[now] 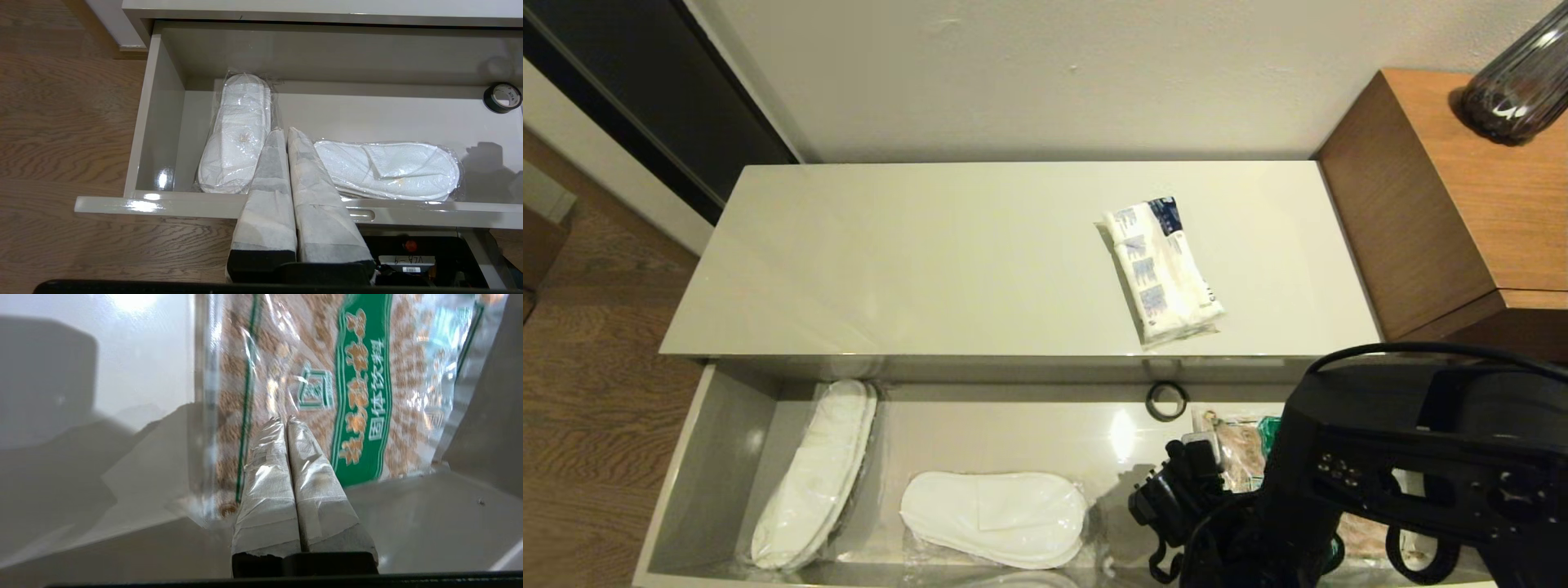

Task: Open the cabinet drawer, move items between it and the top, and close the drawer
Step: Take out the solid drinks from the drawer

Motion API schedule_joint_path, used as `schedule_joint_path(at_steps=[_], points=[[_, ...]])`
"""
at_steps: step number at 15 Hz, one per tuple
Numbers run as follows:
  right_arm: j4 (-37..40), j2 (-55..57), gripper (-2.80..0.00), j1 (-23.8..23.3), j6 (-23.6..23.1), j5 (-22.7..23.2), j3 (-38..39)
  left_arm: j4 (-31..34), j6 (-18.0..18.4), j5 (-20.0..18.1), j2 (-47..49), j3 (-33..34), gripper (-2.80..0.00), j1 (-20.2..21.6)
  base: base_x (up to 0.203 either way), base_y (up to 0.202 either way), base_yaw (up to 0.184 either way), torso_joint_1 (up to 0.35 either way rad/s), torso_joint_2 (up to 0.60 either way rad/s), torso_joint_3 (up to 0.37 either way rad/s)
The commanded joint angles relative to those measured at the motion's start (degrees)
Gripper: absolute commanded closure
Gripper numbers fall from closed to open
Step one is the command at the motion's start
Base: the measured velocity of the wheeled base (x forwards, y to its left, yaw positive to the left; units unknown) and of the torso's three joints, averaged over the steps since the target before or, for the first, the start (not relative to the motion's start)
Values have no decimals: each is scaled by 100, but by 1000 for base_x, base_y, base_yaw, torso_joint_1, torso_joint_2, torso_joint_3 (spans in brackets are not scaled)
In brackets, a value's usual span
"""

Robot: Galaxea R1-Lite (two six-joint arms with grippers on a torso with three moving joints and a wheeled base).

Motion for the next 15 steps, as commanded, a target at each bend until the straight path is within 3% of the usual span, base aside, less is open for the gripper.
schedule_joint_path(at_steps=[1, 15], points=[[-22, 113, 0, -47, -86, -34, -161, -2, 0, 3, 7, 0, 0, 3, 0, 0, 0, 0, 0, 0], [-14, 429, 0, -55, -809, -113, -855, -2, 0, -1, 7, 0, 0, -3, 0, 0, 0, 0, 0, 0]])
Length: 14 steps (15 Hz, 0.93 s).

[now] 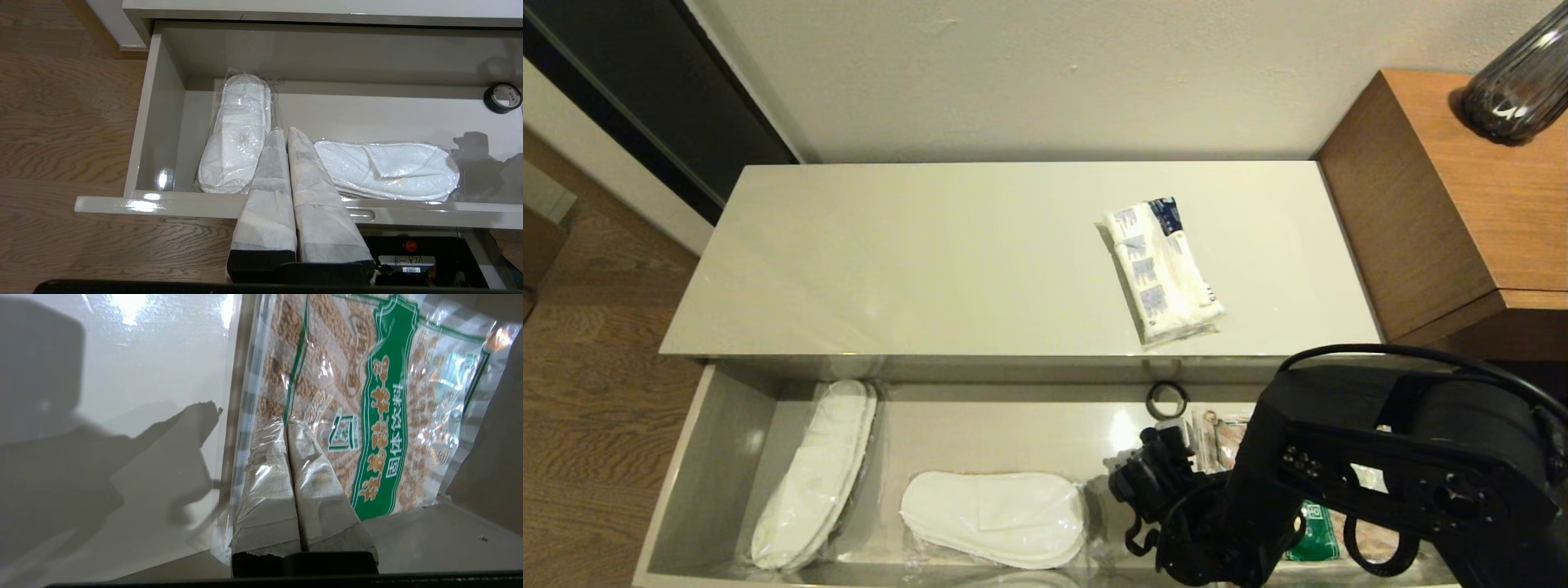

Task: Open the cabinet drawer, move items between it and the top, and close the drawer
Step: Take out the solid drinks from the drawer

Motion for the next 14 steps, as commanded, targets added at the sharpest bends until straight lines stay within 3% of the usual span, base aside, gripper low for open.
schedule_joint_path(at_steps=[1, 2, 3, 4, 14], points=[[-10, 26, 0, 10, -46, -30, -74, -2, 0, 0, 7, 0, 0, 4, 0, 0, 0, 0, 0, 0], [16, 26, 0, 2, -56, -30, -57, -2, 0, 1, 7, 0, 0, -5, 0, 0, 0, 0, 0, 0], [17, 26, -58, 2, -56, -23, -9, -2, 0, 1, 7, 0, 0, -4, 0, 0, 0, 0, 0, 0], [17, 26, -280, 2, -29, -12, 22, -2, 0, 1, 7, 0, 0, -1, 0, 0, 0, 0, 0, 0], [122, -72, -280, -7, -36, 38, 55, -2, 0, 1, 7, 0, 0, 4, 0, 0, 0, 0, 0, 0]])
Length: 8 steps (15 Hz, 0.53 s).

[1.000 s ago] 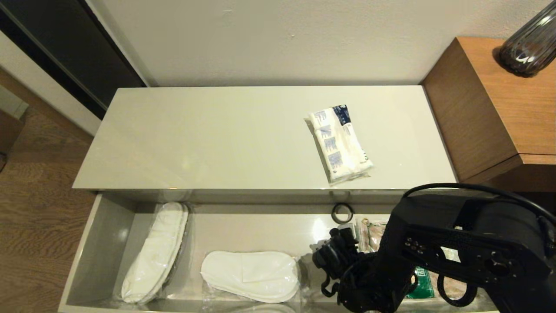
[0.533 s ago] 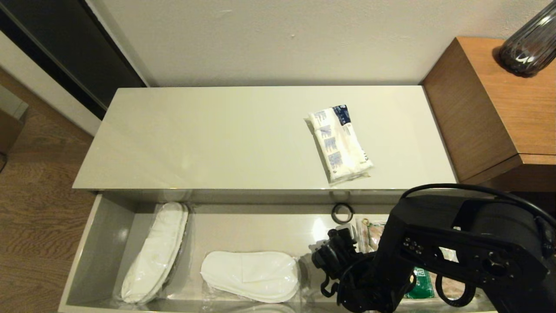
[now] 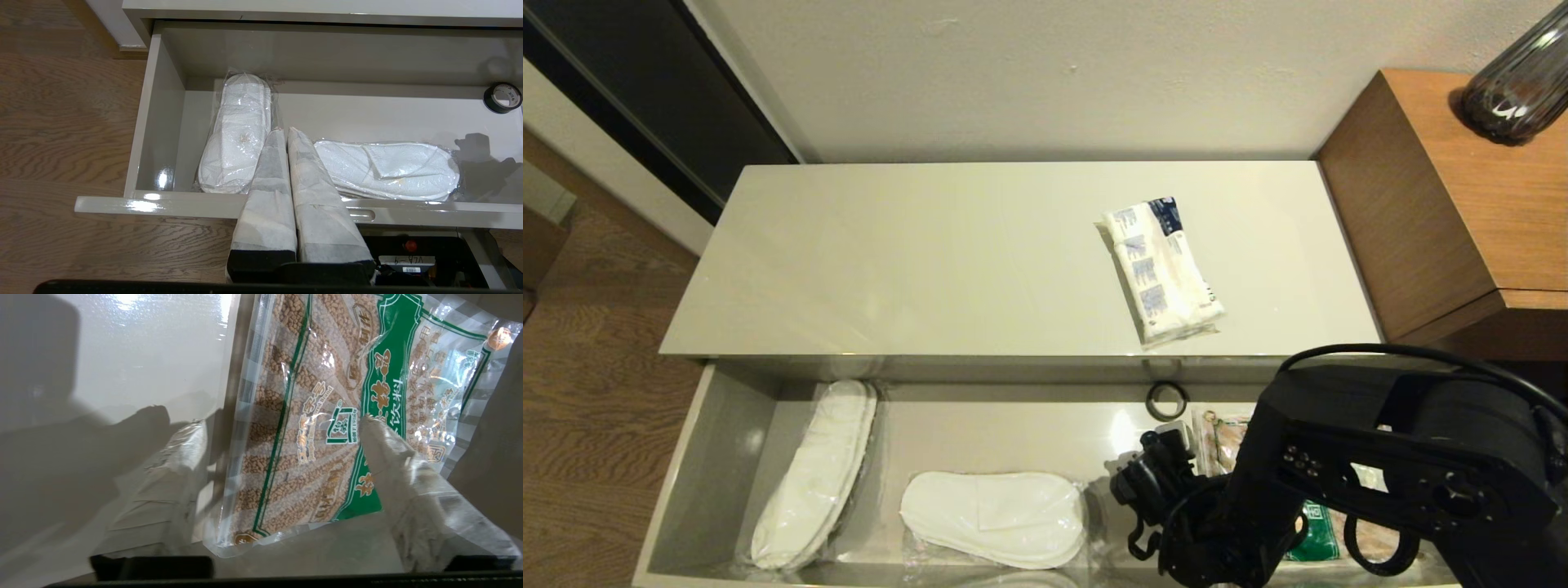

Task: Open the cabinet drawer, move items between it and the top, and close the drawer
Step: Take out the solid drinks from the drawer

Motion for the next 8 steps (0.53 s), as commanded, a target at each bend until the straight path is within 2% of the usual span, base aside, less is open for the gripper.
schedule_joint_path(at_steps=[1, 8], points=[[43, -71, -280, 4, 8, -19, 18, -2, 0, 2, 7, 0, 0, -1, 0, 0, 0, 0, 0, 0], [554, -139, -280, 4, -12, 6, 18, -2, 0, 2, 7, 0, 0, 3, 0, 0, 0, 0, 0, 0]])
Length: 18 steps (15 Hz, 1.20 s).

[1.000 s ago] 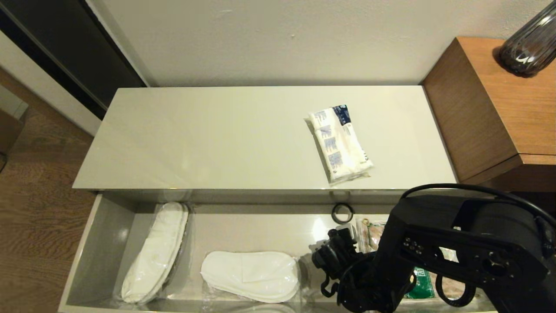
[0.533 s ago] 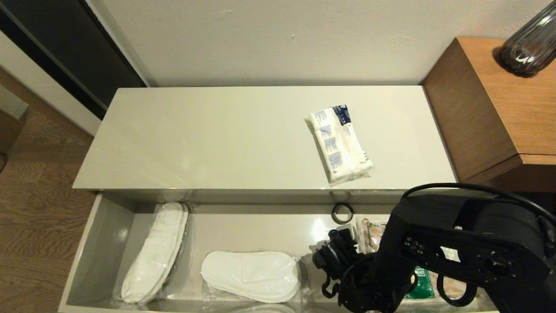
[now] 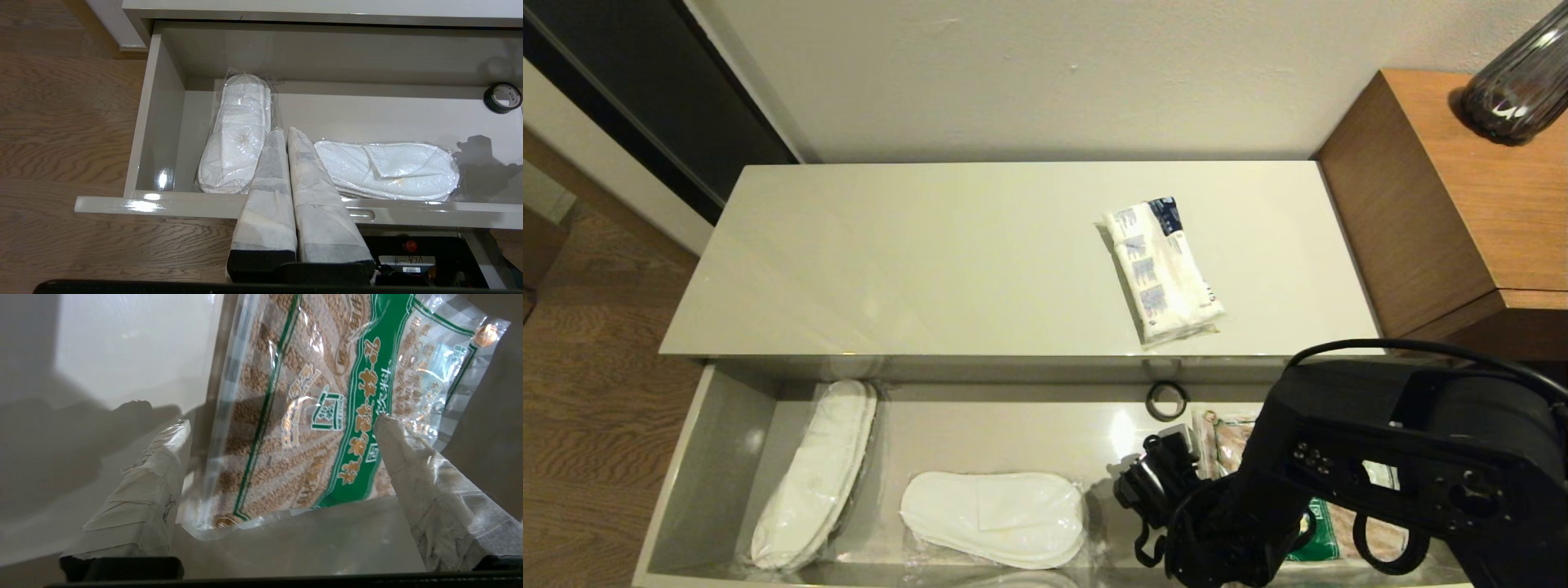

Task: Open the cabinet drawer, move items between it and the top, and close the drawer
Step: Take out the solid drinks from the drawer

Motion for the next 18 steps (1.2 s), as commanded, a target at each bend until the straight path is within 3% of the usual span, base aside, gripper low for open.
schedule_joint_path(at_steps=[1, 5, 18], points=[[148, -11, -280, -1, 4, -29, -57, -2, 0, 1, 7, 0, 0, -3, 0, 0, 0, 0, 0, 0], [761, 35, -280, -56, -25, 60, -407, -2, 0, 1, 7, 0, 0, 3, 0, 0, 0, 0, 0, 0], [1401, 128, -280, -251, -78, 287, -1064, -2, 0, 1, 7, 0, 0, 3, 0, 0, 0, 0, 0, 0]])
